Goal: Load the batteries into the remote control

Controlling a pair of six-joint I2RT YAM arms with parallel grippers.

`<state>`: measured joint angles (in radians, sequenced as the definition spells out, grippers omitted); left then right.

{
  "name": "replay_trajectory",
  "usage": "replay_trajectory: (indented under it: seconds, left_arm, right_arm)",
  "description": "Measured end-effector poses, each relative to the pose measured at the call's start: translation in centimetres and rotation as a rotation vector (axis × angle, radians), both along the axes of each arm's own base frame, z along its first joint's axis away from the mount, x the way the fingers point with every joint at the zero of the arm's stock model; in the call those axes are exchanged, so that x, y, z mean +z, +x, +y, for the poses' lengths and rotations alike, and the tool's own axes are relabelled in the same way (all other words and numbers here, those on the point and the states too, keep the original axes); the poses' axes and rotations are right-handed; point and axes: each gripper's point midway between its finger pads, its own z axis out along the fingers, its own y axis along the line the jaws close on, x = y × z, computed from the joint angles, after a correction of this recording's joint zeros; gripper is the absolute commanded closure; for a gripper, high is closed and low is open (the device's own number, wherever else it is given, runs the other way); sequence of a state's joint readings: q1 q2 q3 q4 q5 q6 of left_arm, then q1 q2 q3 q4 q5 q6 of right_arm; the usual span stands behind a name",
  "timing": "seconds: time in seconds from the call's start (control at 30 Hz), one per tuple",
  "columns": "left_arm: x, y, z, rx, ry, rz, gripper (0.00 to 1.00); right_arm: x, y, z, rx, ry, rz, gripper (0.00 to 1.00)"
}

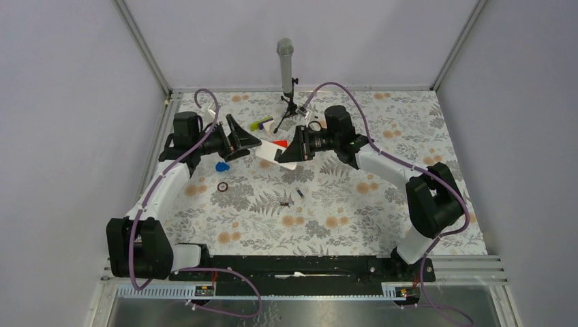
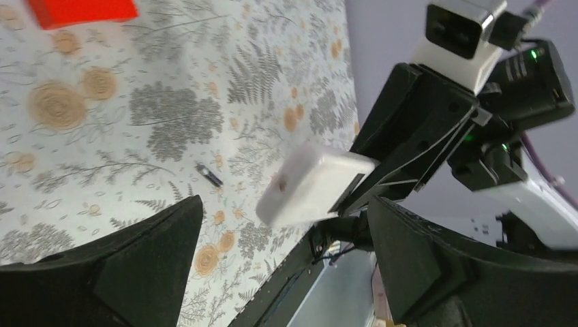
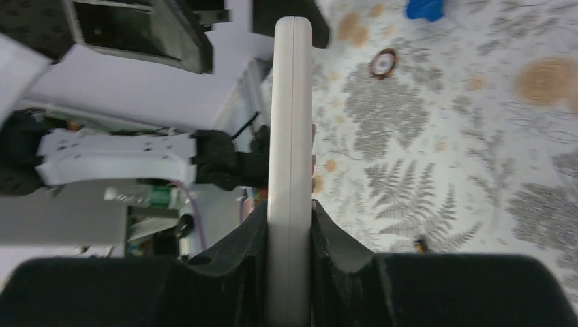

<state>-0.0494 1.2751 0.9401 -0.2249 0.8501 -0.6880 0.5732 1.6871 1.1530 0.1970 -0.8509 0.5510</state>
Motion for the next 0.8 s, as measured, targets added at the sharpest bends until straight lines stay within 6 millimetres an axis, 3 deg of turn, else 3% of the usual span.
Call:
replay_trajectory:
  seconds: [0.13,0.33,0.6,0.63,0.73,0.8]
  left_arm:
    - [1.6,-1.3,-1.8,-0.112,-0.060,-0.047,0.08]
    - [4.7,-4.5,-6.2,-0.329,-0.181,-0.108,0.32]
    - [6.1,-5.8,-6.4,-0.395,-0.294,-0.101,0.90]
    - [6.2,-5.8,-6.4,-0.403,-0.298,-0.109,1.00]
    - [6.7,-6.1,-6.4,-0.429,-0.305,-0.141,1.00]
    - [6.8,-6.2,-6.4,-0.430,-0.308,-0.136,1.00]
  right_arm:
    - [2.5,-1.7,0.6,0.094,0.107,0.053,1.00]
    - [4.9,-2.7,1.0,0.169,0.213,0.110,1.00]
    - [6.6,-3.7,1.0,0.233,0.281,0.140,0.99]
    - [7.0,-3.8,0.9,0.241,0.291,0.135,0.91]
    - [7.4,-3.9,0.9,0.251,0.302,0.135,0.42]
    - [7.3,-3.9,0.9,0.242,0.304,0.138,0.24]
